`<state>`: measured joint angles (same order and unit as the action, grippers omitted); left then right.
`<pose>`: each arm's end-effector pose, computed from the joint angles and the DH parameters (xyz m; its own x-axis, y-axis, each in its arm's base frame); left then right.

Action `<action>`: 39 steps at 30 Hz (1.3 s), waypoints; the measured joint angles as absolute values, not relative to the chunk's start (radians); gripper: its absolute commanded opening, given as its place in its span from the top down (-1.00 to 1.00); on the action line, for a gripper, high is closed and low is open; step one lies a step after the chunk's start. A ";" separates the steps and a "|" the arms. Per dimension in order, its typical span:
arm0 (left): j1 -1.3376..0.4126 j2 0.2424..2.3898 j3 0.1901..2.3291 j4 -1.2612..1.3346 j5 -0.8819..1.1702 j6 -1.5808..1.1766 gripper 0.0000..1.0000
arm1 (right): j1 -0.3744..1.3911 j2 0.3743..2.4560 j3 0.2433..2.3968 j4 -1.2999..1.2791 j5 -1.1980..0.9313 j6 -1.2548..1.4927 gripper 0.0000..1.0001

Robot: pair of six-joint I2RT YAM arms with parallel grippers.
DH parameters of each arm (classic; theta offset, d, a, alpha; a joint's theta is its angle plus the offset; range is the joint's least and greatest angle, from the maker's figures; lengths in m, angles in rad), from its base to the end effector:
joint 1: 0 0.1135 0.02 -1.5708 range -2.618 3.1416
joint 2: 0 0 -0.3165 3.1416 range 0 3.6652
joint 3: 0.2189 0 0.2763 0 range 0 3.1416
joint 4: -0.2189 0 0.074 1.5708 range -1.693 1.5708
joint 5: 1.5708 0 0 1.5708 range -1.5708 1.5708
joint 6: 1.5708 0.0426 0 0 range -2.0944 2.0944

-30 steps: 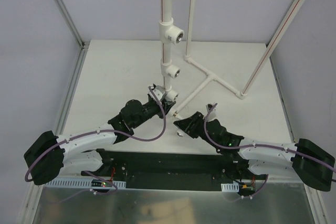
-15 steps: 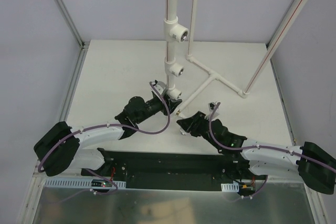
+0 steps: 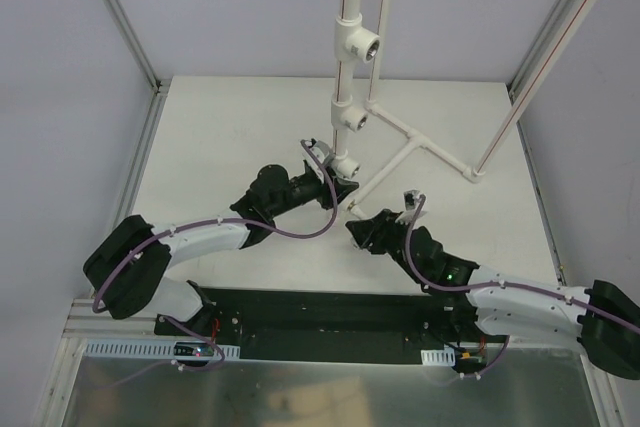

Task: Install the water faucets
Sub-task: Install the water faucet onto the adaptor.

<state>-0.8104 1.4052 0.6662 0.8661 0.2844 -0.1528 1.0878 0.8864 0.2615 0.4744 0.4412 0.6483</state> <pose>0.2130 -0.2412 0.3029 -0.0487 -0.1608 -0.9858 0.8902 0.4405 -0.1158 0.1020 0.1554 0.2327 -0.4207 0.3735 -0.8268 -0.4400 0.7130 0.5460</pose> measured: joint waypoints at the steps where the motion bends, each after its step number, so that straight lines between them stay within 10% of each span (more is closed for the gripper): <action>1: -0.812 1.397 0.669 0.848 0.284 -0.158 1.00 | 1.089 0.869 0.263 0.465 0.432 0.630 1.00; 20: -1.051 1.018 0.689 0.356 -0.013 -0.284 1.00 | 1.227 0.598 0.422 0.066 0.185 0.347 1.00; 39: -1.088 0.869 0.722 0.174 -0.041 -0.389 1.00 | 1.262 0.601 0.375 0.187 0.231 0.299 1.00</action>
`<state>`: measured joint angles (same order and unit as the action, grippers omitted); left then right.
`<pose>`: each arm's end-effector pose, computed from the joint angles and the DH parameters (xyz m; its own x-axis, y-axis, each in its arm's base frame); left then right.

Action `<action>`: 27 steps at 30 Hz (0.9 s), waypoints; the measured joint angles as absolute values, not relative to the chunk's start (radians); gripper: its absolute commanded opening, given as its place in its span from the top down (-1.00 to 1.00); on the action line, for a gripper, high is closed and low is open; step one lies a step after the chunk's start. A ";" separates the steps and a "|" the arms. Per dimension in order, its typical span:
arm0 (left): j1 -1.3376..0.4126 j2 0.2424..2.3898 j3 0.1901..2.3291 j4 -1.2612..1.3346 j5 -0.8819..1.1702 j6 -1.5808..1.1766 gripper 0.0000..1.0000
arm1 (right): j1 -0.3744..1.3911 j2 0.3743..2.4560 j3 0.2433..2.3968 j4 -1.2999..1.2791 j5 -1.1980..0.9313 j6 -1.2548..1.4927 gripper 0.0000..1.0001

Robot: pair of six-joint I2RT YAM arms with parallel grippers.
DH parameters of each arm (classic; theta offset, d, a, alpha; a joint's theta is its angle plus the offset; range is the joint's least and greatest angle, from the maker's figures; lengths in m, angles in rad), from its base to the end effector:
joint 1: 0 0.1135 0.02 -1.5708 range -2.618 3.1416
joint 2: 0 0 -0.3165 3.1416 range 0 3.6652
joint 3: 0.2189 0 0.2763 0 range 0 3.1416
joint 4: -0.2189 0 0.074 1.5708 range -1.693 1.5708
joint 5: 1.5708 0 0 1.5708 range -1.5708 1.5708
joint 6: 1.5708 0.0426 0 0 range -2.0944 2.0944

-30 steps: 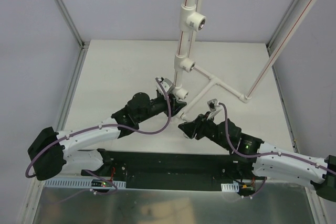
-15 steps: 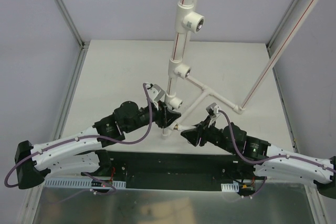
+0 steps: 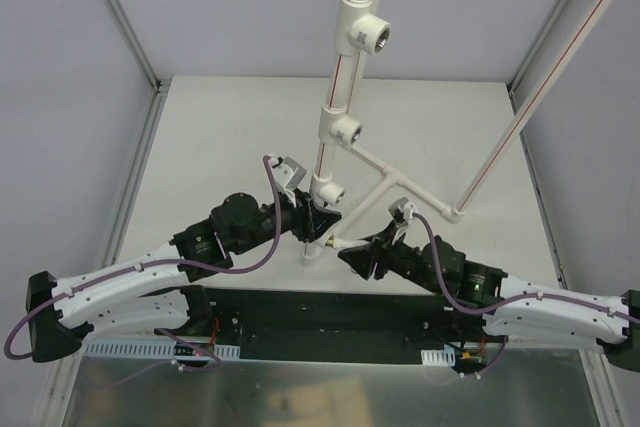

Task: Install the water faucets
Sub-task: Install the water faucet onto the adaptor.

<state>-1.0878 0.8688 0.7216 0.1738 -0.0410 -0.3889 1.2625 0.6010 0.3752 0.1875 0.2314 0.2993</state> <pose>0.0980 -0.1832 0.3781 -0.3169 -0.2115 -0.9246 0.8059 0.4540 -0.3800 0.0550 0.1406 0.2861 -0.2641 0.1166 -0.9574 -0.8163 0.5016 0.2863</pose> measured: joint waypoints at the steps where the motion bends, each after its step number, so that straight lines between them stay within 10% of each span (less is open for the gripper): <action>1: -1.088 0.867 0.722 0.174 -0.053 -0.390 1.00 | 1.272 0.609 0.375 0.199 0.245 0.299 1.00; 27: -1.154 0.884 0.746 0.180 -0.201 -0.430 1.00 | 1.703 0.815 0.479 0.222 0.942 0.025 1.00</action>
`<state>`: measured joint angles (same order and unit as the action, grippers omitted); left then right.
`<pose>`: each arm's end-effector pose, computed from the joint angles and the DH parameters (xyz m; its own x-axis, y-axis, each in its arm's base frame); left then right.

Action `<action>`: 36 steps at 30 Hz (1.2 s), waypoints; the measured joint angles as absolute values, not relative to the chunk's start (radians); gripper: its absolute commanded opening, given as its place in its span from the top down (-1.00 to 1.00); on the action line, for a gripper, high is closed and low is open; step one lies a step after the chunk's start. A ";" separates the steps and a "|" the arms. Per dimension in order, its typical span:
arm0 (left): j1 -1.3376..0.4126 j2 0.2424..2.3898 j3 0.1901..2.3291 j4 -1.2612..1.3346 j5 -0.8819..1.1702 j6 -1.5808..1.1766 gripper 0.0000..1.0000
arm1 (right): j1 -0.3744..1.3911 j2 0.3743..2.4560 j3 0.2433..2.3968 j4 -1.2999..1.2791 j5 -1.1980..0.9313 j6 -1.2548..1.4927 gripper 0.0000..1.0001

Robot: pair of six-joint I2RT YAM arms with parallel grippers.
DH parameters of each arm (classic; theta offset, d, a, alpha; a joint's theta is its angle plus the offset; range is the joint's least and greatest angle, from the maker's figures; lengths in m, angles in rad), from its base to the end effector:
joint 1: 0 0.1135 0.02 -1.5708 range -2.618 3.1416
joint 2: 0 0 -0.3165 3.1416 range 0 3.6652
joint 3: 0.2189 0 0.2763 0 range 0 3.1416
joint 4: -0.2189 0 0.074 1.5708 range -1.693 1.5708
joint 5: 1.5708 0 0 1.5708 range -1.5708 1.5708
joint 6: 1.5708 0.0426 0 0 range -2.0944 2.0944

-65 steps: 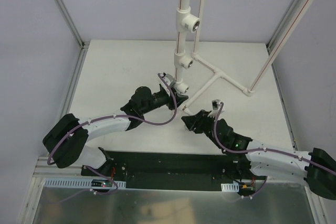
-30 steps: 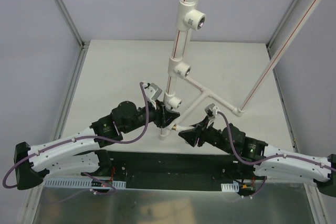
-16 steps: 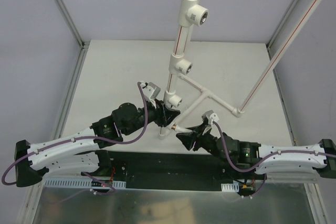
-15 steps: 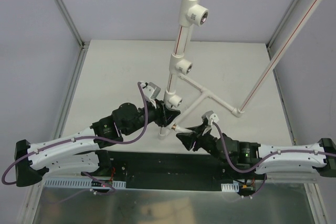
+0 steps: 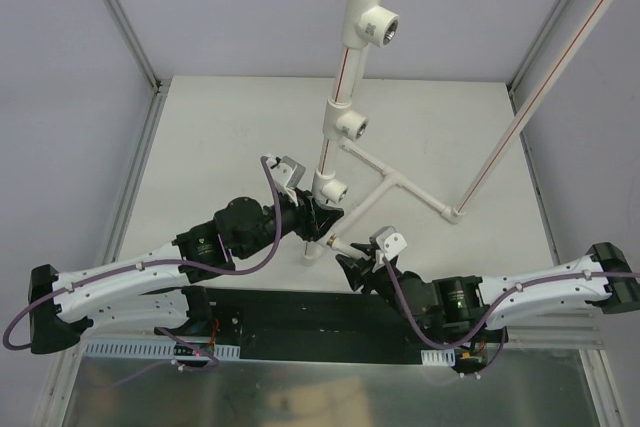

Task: Install the water faucets
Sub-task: Install the water faucet onto the adaptor.

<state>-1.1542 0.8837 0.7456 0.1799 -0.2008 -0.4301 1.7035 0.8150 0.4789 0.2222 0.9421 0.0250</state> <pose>0.0929 -0.1889 0.3853 -0.3246 -0.2760 -0.9047 0.7482 0.5101 -0.4242 0.0109 0.1788 0.3003 -0.0022 -0.0946 -0.9955 -0.6894 0.7213 -0.0671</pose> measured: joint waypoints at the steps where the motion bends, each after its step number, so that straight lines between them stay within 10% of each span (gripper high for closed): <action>1: -1.157 0.884 0.746 0.179 -0.204 -0.430 1.00 | 1.710 0.823 0.479 0.232 0.959 0.009 1.00; 36: -1.166 0.894 0.746 0.198 -0.221 -0.435 1.00 | 1.707 0.799 0.411 0.308 0.960 0.471 1.00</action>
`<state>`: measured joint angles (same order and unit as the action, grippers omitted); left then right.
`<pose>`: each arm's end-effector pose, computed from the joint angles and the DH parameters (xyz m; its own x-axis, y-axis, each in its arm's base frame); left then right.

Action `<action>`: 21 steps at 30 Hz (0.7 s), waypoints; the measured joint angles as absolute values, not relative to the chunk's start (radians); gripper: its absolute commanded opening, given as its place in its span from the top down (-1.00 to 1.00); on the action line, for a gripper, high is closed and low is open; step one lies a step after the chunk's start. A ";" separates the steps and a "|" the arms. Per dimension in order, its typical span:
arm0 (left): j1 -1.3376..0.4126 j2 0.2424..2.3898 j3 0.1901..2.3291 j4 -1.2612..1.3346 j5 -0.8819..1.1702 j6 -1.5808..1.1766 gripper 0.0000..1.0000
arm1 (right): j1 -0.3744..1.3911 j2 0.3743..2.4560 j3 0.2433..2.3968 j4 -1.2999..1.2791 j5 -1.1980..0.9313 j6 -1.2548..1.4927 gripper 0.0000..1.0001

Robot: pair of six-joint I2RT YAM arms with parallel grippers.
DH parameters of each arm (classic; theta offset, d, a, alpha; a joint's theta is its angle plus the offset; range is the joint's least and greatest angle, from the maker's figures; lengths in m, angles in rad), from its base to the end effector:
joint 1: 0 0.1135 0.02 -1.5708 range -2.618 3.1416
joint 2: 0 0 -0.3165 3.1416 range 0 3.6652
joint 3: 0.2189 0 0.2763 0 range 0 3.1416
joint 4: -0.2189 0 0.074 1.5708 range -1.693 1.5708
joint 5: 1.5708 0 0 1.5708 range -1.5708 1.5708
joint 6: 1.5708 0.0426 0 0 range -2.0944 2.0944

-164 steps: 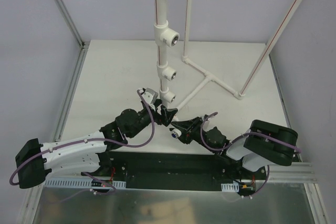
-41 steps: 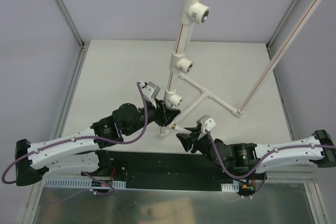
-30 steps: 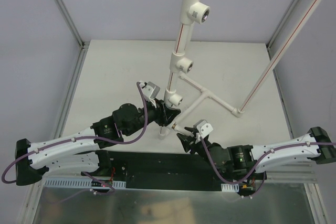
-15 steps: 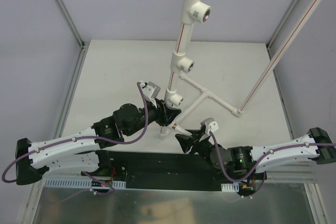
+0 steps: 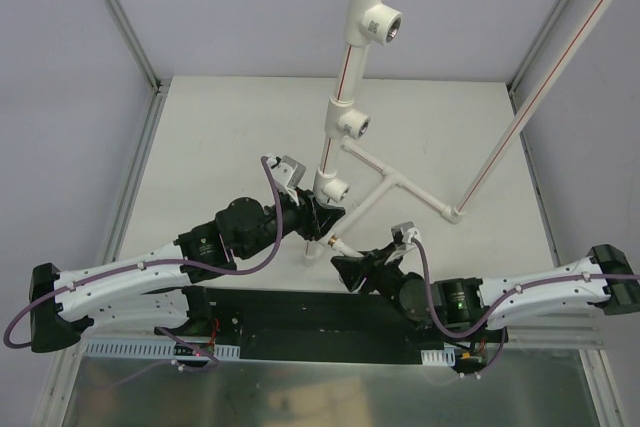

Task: Install the water faucets
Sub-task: Install the water faucet onto the adaptor.

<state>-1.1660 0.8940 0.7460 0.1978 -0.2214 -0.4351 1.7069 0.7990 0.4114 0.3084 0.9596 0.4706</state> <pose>0.0924 -0.1919 0.3856 -0.3238 -0.2884 -0.9011 0.7431 0.5119 -0.4309 0.0115 0.1729 0.2861 -0.2984 0.2616 -0.9179 -0.6103 0.6871 0.3943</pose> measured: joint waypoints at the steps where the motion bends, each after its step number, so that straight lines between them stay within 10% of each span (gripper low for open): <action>1: -1.166 0.894 0.746 0.198 -0.221 -0.435 1.00 | 1.702 0.796 0.412 0.300 0.952 0.499 1.00; 21: -1.166 0.898 0.746 0.210 -0.193 -0.427 1.00 | 1.658 0.743 0.466 0.075 0.840 1.011 1.00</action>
